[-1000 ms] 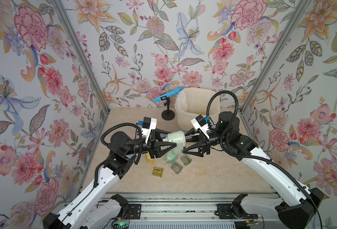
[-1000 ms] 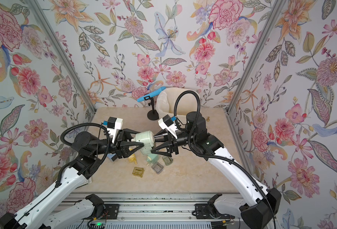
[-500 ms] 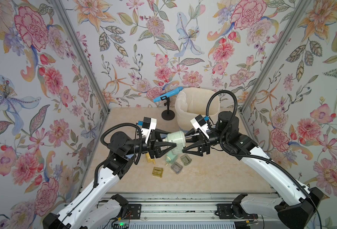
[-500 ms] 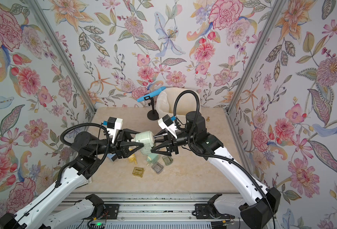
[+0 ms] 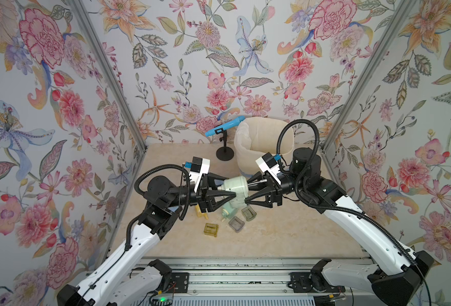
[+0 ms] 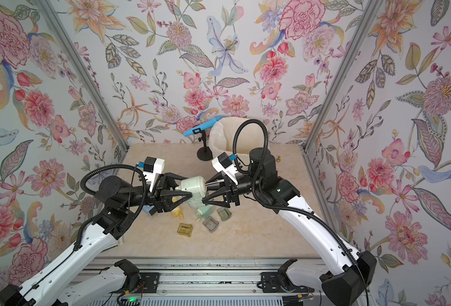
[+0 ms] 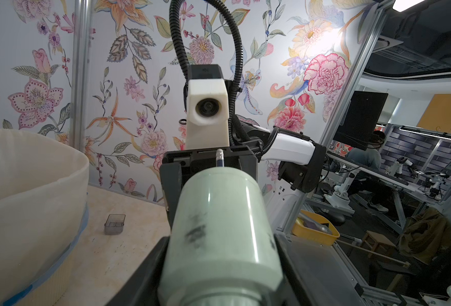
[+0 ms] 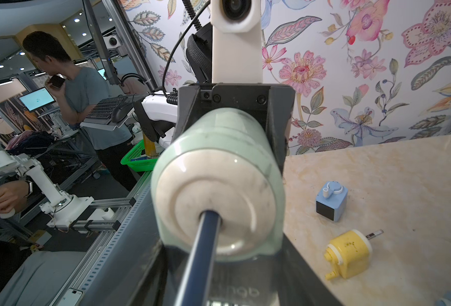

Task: Take out the pencil sharpener tray and clean the shavings
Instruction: Open the container of the pencil sharpener.

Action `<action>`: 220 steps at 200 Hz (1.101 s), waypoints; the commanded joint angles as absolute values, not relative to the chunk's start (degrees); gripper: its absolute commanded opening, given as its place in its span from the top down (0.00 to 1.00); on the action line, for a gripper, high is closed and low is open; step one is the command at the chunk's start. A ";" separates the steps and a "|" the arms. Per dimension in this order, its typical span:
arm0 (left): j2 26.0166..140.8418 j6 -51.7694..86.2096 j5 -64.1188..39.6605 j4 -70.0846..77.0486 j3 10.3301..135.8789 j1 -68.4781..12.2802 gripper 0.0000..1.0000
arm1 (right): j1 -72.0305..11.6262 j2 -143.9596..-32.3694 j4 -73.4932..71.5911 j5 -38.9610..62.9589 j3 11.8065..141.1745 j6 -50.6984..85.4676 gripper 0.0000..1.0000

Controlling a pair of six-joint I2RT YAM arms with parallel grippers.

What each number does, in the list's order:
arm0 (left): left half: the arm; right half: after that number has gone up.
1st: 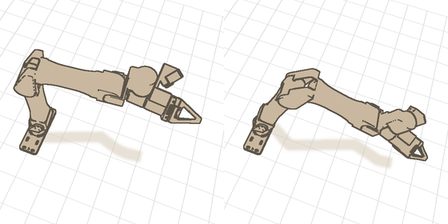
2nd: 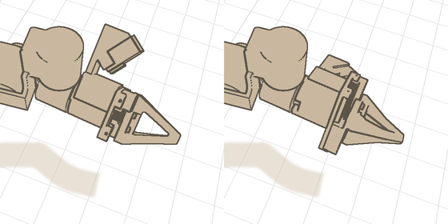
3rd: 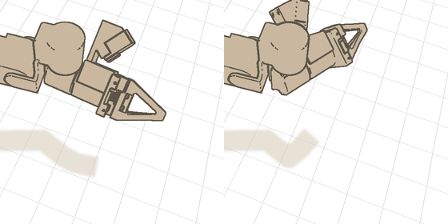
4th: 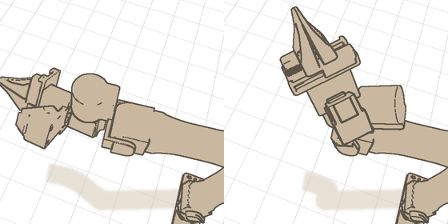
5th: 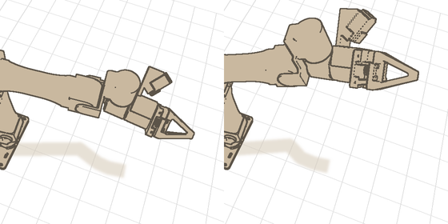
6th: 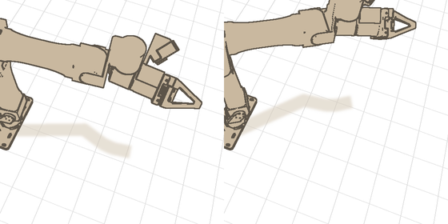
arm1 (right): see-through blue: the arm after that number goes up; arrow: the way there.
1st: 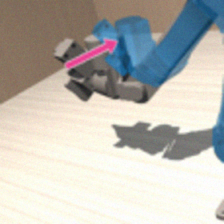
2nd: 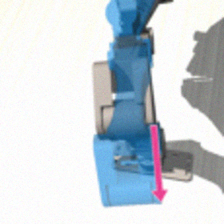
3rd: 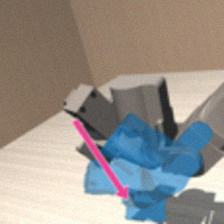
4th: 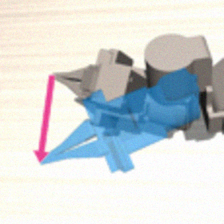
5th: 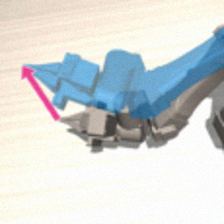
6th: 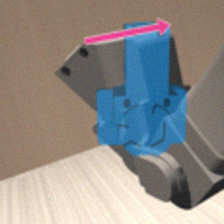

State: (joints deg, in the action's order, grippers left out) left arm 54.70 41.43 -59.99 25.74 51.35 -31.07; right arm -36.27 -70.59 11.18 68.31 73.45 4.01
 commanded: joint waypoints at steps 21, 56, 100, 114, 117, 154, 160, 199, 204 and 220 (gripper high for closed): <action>54.00 40.43 -60.51 27.37 52.04 -29.79 0.77 | -35.12 -68.30 12.13 69.26 74.04 4.31 0.49; 54.47 40.17 -61.59 26.21 51.20 -29.79 0.78 | -33.49 -68.03 12.08 71.27 74.68 4.82 0.49; 54.49 36.17 -62.18 19.40 51.04 -29.80 0.82 | -33.06 -68.98 12.10 71.56 74.62 5.01 0.48; 54.40 35.60 -62.36 18.92 51.22 -29.79 0.84 | -33.44 -69.65 12.13 71.41 74.63 5.11 0.48; 54.45 35.53 -62.51 18.70 51.35 -29.84 0.85 | -33.48 -69.76 12.12 71.37 74.66 5.10 0.48; 55.77 27.10 -61.73 6.16 56.24 -29.81 0.86 | -33.26 -69.70 12.17 70.75 74.63 4.66 0.38; 55.98 27.07 -61.86 5.98 56.65 -29.81 0.86 | -33.33 -69.83 12.13 70.75 74.71 4.65 0.38; 56.25 27.50 -62.56 7.96 58.15 -29.79 0.84 | -34.08 -70.40 12.22 70.66 73.93 4.67 0.31; 56.34 27.64 -62.79 8.15 58.39 -29.79 0.85 | -34.10 -70.32 12.17 70.66 73.69 4.58 0.29; 56.79 28.08 -63.39 8.53 59.49 -29.71 0.84 | -34.21 -69.76 12.21 70.35 72.82 3.98 0.20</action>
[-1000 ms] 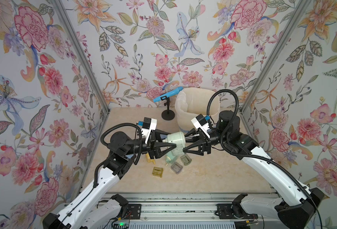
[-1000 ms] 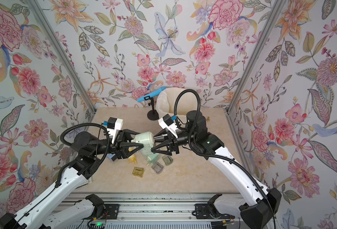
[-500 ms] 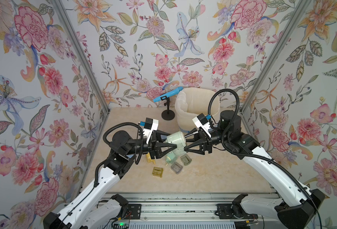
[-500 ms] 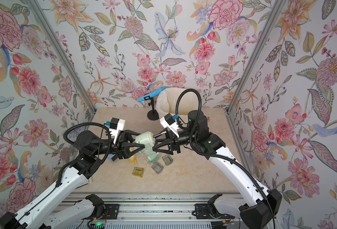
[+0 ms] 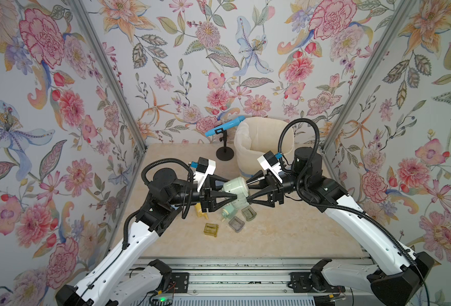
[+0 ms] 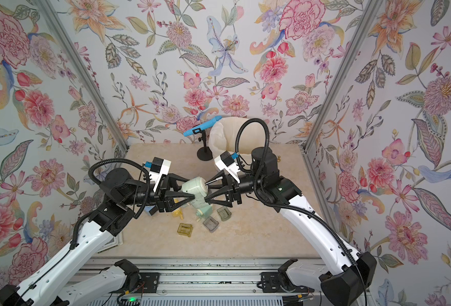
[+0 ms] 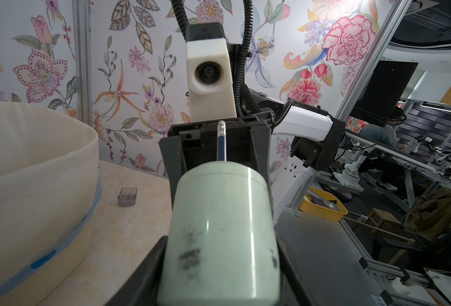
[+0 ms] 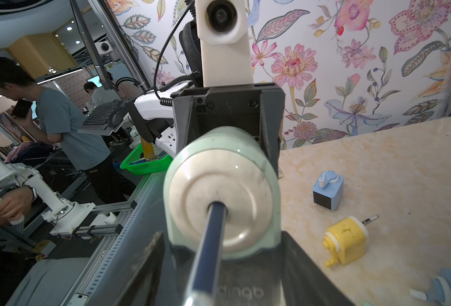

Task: Take out the pencil sharpener tray and clean the shavings
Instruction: Open the container of the pencil sharpener.

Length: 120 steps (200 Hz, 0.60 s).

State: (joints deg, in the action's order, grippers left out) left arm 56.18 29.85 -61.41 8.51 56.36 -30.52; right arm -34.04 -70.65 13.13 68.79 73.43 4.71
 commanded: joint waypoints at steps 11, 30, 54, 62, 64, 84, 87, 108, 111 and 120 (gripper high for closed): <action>57.19 28.04 -64.06 8.30 60.39 -29.71 0.84 | -34.28 -69.29 12.19 70.01 72.23 3.46 0.18; 57.68 28.25 -64.42 8.07 61.50 -29.70 0.84 | -34.28 -68.91 12.79 69.83 71.68 2.38 0.18; 58.07 28.56 -65.14 7.82 62.22 -29.71 0.84 | -34.19 -68.99 14.09 69.09 71.88 1.17 0.23; 58.16 28.60 -65.38 7.69 62.19 -29.71 0.84 | -34.11 -68.99 14.38 68.99 71.99 0.97 0.24; 58.18 28.57 -65.39 7.57 62.22 -29.71 0.84 | -34.10 -68.99 14.41 68.99 72.09 0.97 0.25; 58.31 28.30 -65.59 6.58 62.06 -29.74 0.84 | -33.71 -69.19 14.99 69.55 72.85 0.79 0.28; 58.22 28.22 -65.64 6.47 62.03 -29.71 0.84 | -33.69 -69.25 15.07 69.74 72.97 0.79 0.28; 58.09 27.72 -65.62 5.75 61.96 -29.71 0.83 | -33.75 -69.70 16.01 70.31 73.57 0.77 0.31; 58.05 27.62 -65.57 5.60 61.96 -29.70 0.83 | -33.79 -69.77 16.14 70.36 73.64 0.74 0.31; 57.99 27.31 -65.57 5.11 62.04 -29.71 0.83 | -33.96 -69.98 16.79 70.40 73.76 0.45 0.32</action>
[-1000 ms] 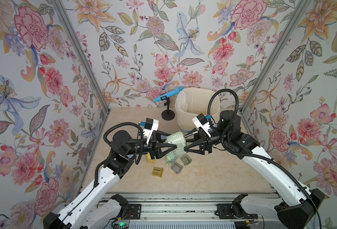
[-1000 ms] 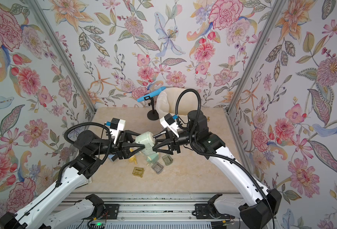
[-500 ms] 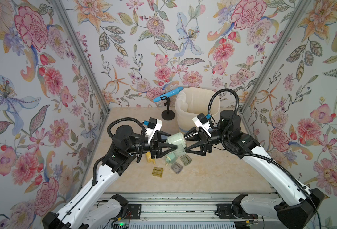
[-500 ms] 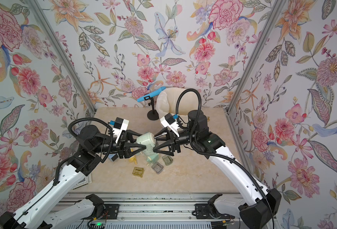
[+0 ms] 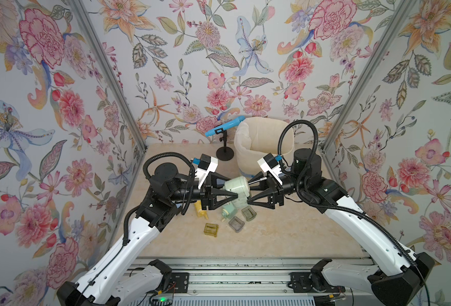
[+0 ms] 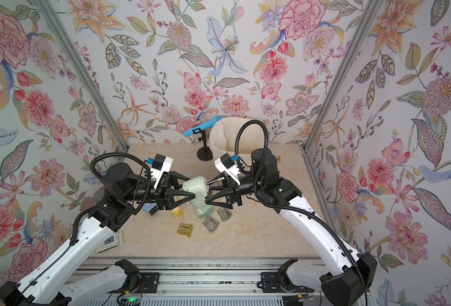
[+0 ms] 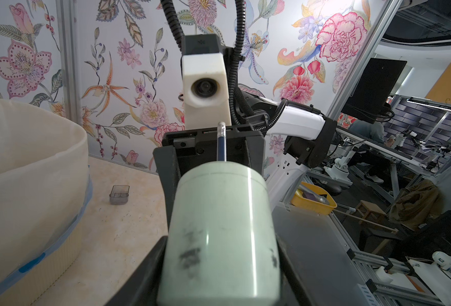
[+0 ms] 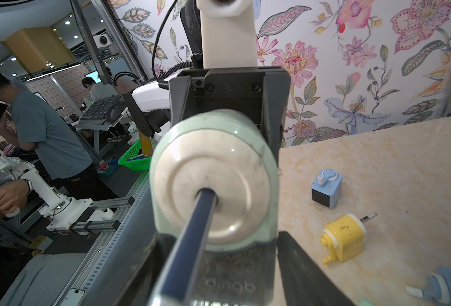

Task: Take out the pencil sharpener tray and clean the shavings
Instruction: Open the container of the pencil sharpener.

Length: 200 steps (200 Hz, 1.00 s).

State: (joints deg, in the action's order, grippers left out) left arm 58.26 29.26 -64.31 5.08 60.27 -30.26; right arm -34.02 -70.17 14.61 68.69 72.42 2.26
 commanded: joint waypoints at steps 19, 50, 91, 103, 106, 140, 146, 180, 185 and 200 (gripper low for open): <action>58.29 25.59 -65.69 2.63 62.45 -29.71 0.83 | -34.18 -70.14 18.70 69.48 74.20 -0.52 0.34; 59.03 22.49 -65.50 -2.42 63.19 -29.71 0.83 | -34.71 -69.91 23.28 65.41 74.12 -3.60 0.25; 58.45 21.89 -66.08 -3.34 63.01 -29.65 0.83 | -35.57 -69.70 24.29 64.61 72.12 -4.22 0.29; 58.51 21.76 -66.53 -3.90 63.00 -29.63 0.83 | -35.60 -69.37 24.26 64.51 71.68 -4.31 0.30; 58.52 21.67 -66.72 -4.22 63.01 -29.68 0.83 | -35.55 -69.29 24.26 64.56 71.59 -4.42 0.30; 58.72 19.69 -67.88 -7.69 63.49 -29.67 0.83 | -35.60 -69.10 24.78 66.32 71.51 -4.42 0.31; 58.79 19.27 -68.31 -8.39 63.62 -29.52 0.83 | -35.60 -69.02 24.89 66.49 71.31 -4.39 0.29; 58.69 18.54 -69.87 -10.08 63.48 -29.28 0.82 | -36.01 -68.69 25.38 67.12 69.80 -4.48 0.26; 58.70 18.61 -69.83 -10.05 63.54 -29.27 0.82 | -36.19 -68.72 25.40 67.06 69.58 -4.41 0.26; 58.71 18.78 -69.79 -9.72 63.51 -29.14 0.82 | -36.60 -68.77 25.66 66.62 69.21 -4.48 0.27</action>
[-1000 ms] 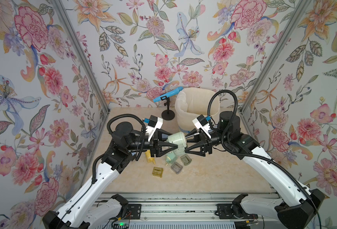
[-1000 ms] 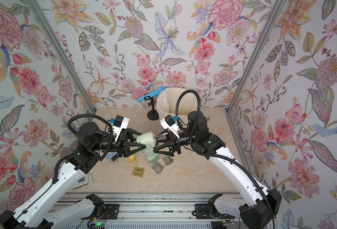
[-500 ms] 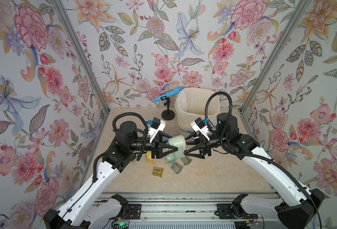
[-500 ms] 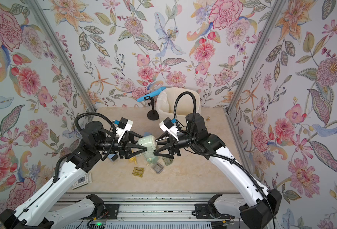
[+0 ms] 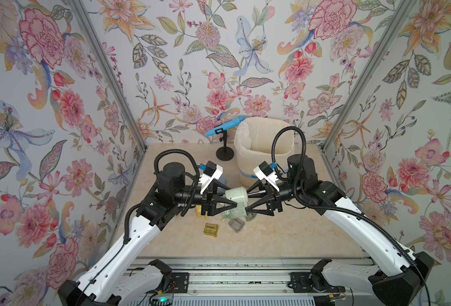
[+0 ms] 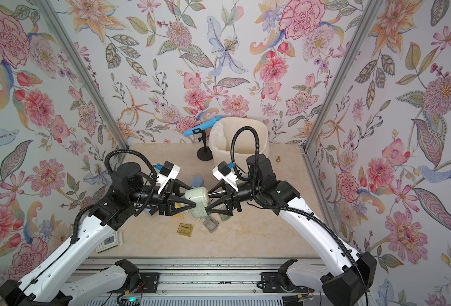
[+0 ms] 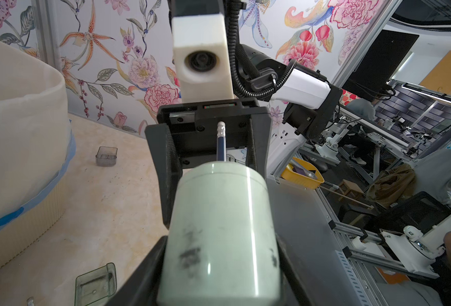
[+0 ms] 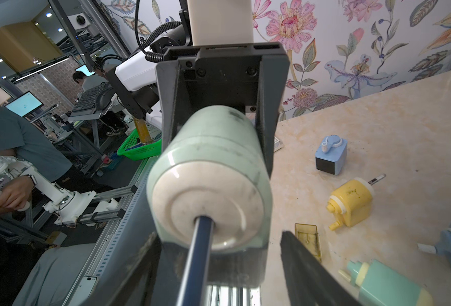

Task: Take out the pencil sharpener tray and clean the shavings
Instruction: Open the container of the pencil sharpener.

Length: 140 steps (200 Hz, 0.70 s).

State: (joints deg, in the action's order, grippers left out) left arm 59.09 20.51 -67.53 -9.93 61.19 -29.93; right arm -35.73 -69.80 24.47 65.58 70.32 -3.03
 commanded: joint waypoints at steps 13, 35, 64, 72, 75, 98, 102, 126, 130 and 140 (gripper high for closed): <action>58.71 19.24 -69.68 -9.07 63.45 -29.05 0.82 | -36.66 -68.58 25.66 65.52 68.79 -4.66 0.29; 58.80 19.43 -69.71 -8.70 63.37 -29.09 0.82 | -36.68 -67.99 25.58 64.97 68.82 -4.75 0.34; 59.31 19.43 -69.48 -8.76 62.89 -29.02 0.82 | -36.67 -67.36 25.66 63.96 69.17 -4.75 0.40; 59.29 19.47 -69.37 -8.77 62.80 -29.00 0.82 | -36.74 -67.24 25.59 63.99 69.20 -4.67 0.41; 59.32 19.47 -69.33 -8.79 62.76 -29.00 0.82 | -36.74 -67.24 25.58 63.92 69.22 -4.66 0.42; 59.16 19.35 -69.17 -8.83 62.62 -29.01 0.82 | -36.73 -67.20 25.53 63.73 69.25 -4.42 0.45; 59.15 19.38 -69.21 -8.96 62.66 -29.00 0.82 | -36.71 -67.07 25.60 63.72 69.13 -4.45 0.46; 59.09 18.57 -69.17 -10.11 62.61 -28.95 0.82 | -36.73 -66.50 25.58 63.35 68.97 -4.59 0.47; 59.15 18.33 -69.17 -10.39 62.58 -28.92 0.82 | -36.73 -66.39 25.58 63.31 68.97 -4.57 0.47; 59.20 17.90 -69.00 -11.10 62.58 -28.83 0.82 | -36.57 -66.25 25.58 63.10 68.94 -4.55 0.48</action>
State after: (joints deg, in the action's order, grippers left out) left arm 59.24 20.32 -68.49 -10.28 61.19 -29.61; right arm -36.53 -67.96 25.45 63.31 69.28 -3.90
